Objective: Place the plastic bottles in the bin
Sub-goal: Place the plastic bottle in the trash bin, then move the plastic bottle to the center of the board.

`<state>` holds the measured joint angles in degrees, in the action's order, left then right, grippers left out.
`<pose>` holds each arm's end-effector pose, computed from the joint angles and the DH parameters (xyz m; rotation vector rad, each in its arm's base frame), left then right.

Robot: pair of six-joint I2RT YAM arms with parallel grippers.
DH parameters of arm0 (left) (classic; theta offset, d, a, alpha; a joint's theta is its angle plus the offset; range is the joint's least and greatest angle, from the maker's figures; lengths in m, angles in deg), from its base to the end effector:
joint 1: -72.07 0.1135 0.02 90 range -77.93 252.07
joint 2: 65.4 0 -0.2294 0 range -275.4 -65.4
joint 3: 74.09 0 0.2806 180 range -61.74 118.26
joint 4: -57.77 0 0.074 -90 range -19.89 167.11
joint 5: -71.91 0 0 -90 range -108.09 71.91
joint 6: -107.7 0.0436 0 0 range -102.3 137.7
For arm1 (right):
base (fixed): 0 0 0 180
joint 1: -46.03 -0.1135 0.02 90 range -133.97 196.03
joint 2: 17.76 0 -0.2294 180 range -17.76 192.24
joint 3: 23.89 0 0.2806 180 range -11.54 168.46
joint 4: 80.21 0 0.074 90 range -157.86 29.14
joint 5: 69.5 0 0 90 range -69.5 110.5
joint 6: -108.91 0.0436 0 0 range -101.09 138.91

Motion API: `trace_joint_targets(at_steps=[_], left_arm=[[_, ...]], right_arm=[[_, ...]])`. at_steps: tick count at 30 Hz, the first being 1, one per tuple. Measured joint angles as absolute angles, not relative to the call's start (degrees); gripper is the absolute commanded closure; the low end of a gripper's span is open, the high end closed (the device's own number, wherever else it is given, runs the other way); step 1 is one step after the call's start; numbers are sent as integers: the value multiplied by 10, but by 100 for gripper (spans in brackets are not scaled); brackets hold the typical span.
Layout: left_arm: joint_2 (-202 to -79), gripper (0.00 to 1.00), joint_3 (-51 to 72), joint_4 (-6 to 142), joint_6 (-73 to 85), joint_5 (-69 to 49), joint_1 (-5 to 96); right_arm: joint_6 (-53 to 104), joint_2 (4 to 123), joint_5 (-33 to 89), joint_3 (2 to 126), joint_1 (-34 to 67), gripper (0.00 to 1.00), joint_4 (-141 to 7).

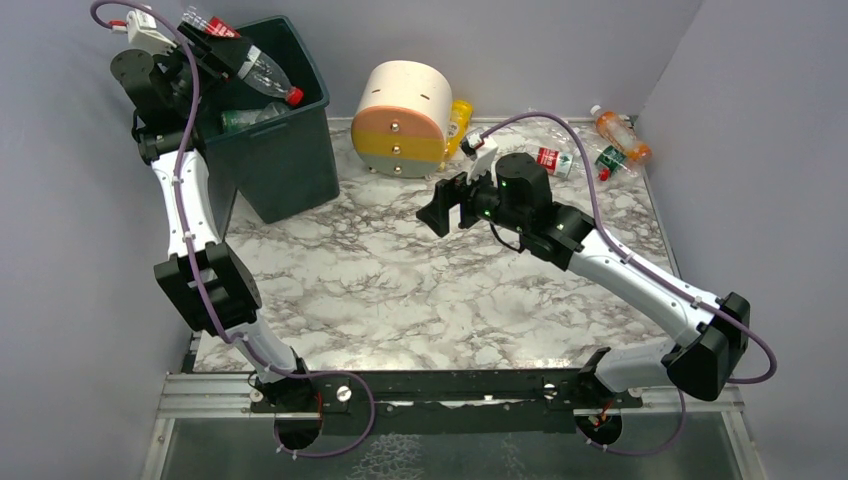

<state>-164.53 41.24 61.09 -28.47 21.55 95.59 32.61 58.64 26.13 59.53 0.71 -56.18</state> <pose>0.4060 0.1464 0.4423 -0.2637 1.4206 -0.7896 0.2478 0.2567 0.3364 -0.5977 1.8511 0.7916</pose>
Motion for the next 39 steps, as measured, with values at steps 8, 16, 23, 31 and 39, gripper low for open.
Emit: trace_joint_targets(at_steps=[8,16,23,31,39], left_arm=[[-1653,1,428,637,-263,209,956],[-1648,1,428,665,-248,200,956],[-1601,1,425,689,-244,199,956],[-1506,1,348,687,-246,205,913],[-1443,1,223,690,-231,210,827]], right_arm=[[326,589,261,595,7,4,-562],[326,605,260,595,10,4,-562],[336,625,263,595,48,6,-557],[375,682,292,595,190,7,-545],[413,811,300,636,248,13,-554]])
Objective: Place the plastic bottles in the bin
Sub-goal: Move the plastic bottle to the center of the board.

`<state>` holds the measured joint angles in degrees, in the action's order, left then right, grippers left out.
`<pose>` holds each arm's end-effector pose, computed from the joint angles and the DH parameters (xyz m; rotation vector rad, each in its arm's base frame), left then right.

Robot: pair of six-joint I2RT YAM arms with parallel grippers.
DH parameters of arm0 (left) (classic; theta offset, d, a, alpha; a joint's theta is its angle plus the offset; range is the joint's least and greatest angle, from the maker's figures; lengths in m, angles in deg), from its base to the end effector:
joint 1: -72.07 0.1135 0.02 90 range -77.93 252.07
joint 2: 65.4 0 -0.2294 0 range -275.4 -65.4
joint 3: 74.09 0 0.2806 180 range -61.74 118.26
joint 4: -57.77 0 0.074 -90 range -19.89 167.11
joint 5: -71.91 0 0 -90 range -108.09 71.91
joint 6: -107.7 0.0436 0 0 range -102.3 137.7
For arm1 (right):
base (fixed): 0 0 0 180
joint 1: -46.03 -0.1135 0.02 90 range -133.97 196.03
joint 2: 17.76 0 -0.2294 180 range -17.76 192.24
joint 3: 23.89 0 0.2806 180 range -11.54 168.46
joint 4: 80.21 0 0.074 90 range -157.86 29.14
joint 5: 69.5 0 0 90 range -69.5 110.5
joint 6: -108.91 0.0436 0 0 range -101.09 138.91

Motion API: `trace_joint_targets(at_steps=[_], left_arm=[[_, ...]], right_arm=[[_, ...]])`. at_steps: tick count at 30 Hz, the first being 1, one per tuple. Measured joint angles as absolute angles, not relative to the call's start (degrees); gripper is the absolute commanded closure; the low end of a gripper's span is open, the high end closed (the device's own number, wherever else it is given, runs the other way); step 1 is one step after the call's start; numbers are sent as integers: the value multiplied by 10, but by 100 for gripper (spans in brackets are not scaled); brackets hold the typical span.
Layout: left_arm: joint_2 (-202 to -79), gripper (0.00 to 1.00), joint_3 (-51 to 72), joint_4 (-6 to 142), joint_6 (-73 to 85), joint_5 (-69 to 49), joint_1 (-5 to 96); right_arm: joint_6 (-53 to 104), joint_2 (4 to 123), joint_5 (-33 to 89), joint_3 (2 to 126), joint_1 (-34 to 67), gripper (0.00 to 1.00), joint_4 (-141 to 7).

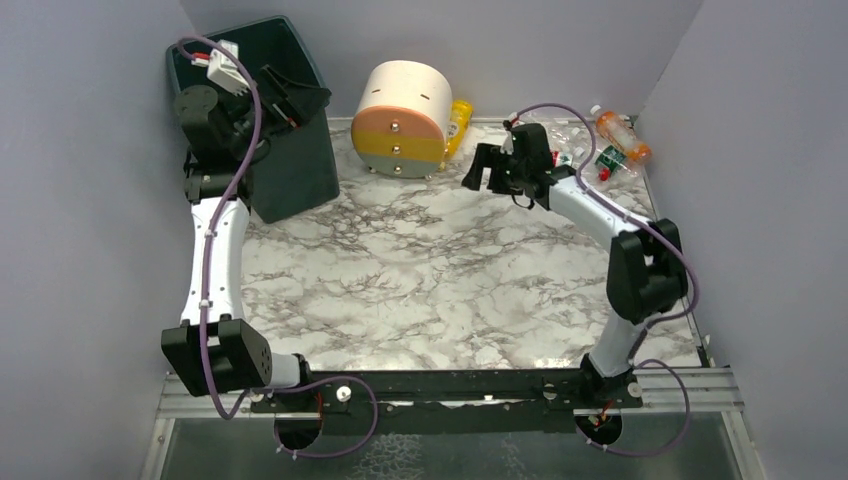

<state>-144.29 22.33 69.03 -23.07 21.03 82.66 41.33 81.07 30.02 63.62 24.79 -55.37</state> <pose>0.3496 0.0374 0.4349 -0.1100 1.5520 -0.9164 0.3933 0.1606 0.2161 -0.0722 2.2578 0.6006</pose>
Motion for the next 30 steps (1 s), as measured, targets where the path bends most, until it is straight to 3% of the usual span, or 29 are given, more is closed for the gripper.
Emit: trace_joint_targets(at_steps=[13,30], left_arm=[[-1386,1,121,713,-191,208,742],[-1384,1,75,729,-158,180,649]], right_arm=[[441,1023,275,851,296,16,-566],[414,1030,224,886,477,16,-562]])
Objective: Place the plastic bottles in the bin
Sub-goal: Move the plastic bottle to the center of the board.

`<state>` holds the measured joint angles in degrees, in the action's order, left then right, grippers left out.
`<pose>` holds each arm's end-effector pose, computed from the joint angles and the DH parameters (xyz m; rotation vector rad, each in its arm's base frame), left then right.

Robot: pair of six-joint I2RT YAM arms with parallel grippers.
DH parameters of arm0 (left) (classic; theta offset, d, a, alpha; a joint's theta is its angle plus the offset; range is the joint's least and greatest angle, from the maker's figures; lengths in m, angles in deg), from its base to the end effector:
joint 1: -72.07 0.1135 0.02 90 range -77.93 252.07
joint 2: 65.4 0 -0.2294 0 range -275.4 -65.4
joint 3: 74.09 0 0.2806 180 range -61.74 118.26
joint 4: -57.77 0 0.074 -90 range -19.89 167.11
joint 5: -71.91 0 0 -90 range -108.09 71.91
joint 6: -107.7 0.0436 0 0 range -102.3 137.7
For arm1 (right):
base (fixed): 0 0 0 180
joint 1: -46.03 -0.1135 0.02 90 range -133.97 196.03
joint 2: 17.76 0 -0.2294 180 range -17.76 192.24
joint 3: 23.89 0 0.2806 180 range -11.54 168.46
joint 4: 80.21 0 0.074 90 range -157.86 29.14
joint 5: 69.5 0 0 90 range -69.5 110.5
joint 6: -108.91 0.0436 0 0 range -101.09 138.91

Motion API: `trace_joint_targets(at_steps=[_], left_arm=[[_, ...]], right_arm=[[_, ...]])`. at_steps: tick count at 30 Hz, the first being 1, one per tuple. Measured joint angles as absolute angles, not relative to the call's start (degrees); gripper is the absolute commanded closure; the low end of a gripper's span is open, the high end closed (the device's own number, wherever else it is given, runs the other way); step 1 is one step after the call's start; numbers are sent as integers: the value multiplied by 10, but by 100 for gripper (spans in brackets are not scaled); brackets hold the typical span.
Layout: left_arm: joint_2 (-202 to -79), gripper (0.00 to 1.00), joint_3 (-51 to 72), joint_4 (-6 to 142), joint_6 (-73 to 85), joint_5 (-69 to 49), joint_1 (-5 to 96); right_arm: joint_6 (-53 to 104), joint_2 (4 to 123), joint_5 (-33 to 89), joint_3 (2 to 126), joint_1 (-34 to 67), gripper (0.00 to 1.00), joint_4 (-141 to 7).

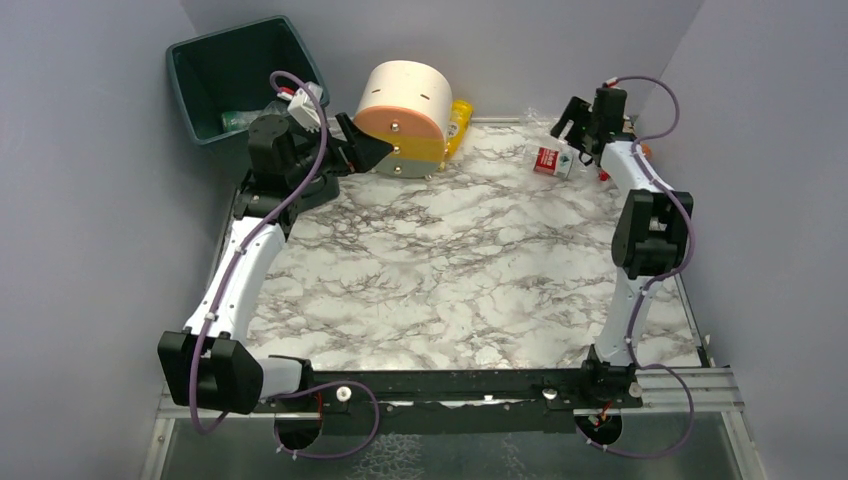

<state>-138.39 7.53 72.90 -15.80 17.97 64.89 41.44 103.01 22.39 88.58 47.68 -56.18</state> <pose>0.3330 -0.0678 0.3626 0.0942 1.7737 -1.0497 0.5142 -0.0134 0.2072 0.4302 2.1014 0.2488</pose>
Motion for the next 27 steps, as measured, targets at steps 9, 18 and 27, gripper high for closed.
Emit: trace_joint_targets(at_steps=[9,18,27], left_arm=[[-1386,1,74,732,-146,155,594],[-1387,1,72,746,-139,123,533],[-1405,1,65,750,-137,75,438]], right_arm=[[411,1063,204,909,504,16,-559],[407,1092,204,900,505,16,-559],[425,1013,227,721,506,19,-584]])
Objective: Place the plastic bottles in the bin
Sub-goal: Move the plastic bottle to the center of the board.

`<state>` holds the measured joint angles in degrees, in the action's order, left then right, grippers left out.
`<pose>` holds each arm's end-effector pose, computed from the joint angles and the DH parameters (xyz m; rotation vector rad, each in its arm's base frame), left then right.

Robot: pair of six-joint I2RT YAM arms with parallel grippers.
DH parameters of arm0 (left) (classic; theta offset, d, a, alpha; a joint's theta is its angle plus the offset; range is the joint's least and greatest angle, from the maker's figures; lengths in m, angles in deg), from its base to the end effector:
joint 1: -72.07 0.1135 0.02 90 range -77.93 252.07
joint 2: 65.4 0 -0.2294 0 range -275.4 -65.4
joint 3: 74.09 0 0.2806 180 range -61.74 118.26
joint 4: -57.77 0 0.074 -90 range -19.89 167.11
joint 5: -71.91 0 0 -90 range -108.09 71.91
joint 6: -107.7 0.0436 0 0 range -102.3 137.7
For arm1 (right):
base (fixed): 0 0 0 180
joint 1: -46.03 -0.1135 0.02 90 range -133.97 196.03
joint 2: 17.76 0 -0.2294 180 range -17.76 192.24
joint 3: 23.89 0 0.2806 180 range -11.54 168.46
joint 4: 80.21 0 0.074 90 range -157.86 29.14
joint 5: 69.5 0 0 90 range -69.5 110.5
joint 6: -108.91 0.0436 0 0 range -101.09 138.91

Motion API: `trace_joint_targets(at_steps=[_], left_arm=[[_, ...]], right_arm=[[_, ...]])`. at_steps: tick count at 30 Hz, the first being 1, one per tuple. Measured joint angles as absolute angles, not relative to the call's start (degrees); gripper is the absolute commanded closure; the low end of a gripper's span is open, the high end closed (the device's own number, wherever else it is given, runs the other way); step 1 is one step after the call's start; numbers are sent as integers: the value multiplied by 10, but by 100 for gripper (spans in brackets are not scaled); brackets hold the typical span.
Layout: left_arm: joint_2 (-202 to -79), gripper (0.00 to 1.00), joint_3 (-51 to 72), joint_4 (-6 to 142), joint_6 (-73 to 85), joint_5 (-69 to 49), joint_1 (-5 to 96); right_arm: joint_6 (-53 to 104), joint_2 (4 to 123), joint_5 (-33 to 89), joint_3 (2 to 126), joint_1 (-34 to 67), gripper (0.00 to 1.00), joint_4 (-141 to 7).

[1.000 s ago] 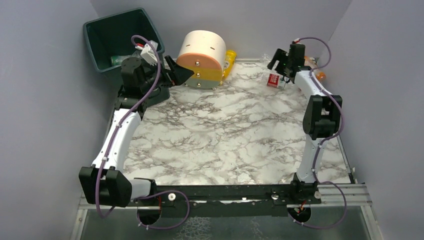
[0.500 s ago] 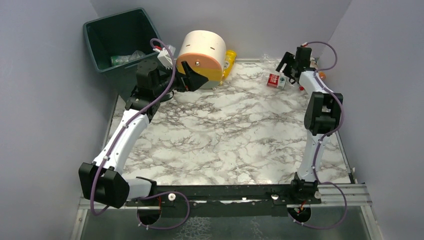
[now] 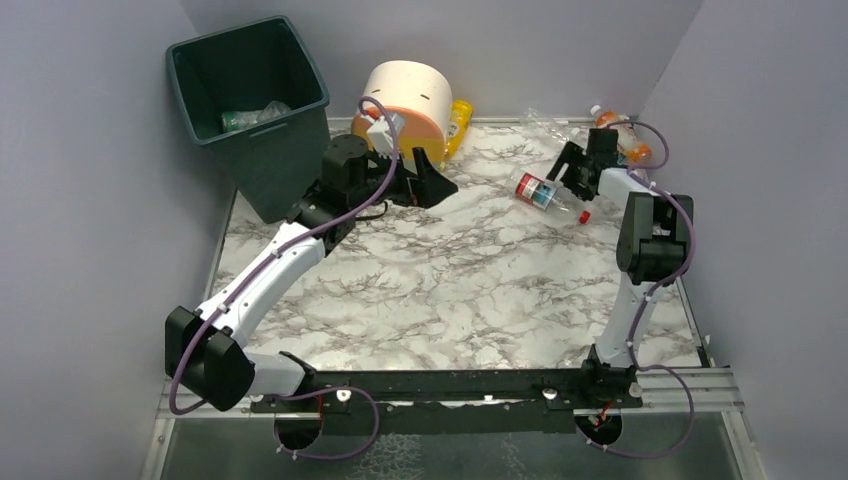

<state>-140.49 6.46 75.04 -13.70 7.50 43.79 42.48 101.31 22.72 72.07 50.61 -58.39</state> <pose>0.3004 -0.1830 0.3387 0.2945 1.8818 -1.1263 0.4714 -0.0361 0.1208 0.5564 2.2974 0.2070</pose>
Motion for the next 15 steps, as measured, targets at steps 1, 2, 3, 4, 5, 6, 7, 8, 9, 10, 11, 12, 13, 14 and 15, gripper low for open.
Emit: trace_joint_targets(at_steps=[1,2,3,4,5,6,7,8,9,10,11,12,13,14,15], left_arm=[[-1408,1,63,750,-137,69,427],[-1411,1,61,751,-137,65,419],[-1413,1,59,752,-137,61,411],[-1415,1,59,754,-137,57,405],[-1416,1,58,754,-137,54,400],[-1416,1,57,754,-137,49,396],[-1416,1,55,754,-137,45,393],[-1416,1,53,753,-137,41,389],[-1417,1,48,749,-138,37,386],[-1417,1,39,742,-140,33,385],[-1420,1,22,731,-143,28,381],[-1425,1,4,724,-148,25,379],[-1430,1,-11,717,-152,22,377],[-1440,1,-36,704,-158,17,373],[-1450,1,-56,695,-164,13,370]], right_arm=[[429,1003,238,695,506,19,-588],[429,987,242,686,506,19,-588],[431,971,249,666,506,19,-597],[433,952,257,642,506,19,-607],[434,933,263,622,506,19,-609],[436,911,270,597,505,19,-614],[438,892,276,580,505,18,-615],[439,875,282,565,504,18,-619],[440,857,288,550,502,18,-622],[441,841,294,537,501,18,-623],[442,825,300,525,499,18,-624],[443,809,306,513,497,18,-625],[443,795,311,503,495,19,-625],[444,781,317,495,492,19,-624],[444,768,323,486,488,19,-625]])
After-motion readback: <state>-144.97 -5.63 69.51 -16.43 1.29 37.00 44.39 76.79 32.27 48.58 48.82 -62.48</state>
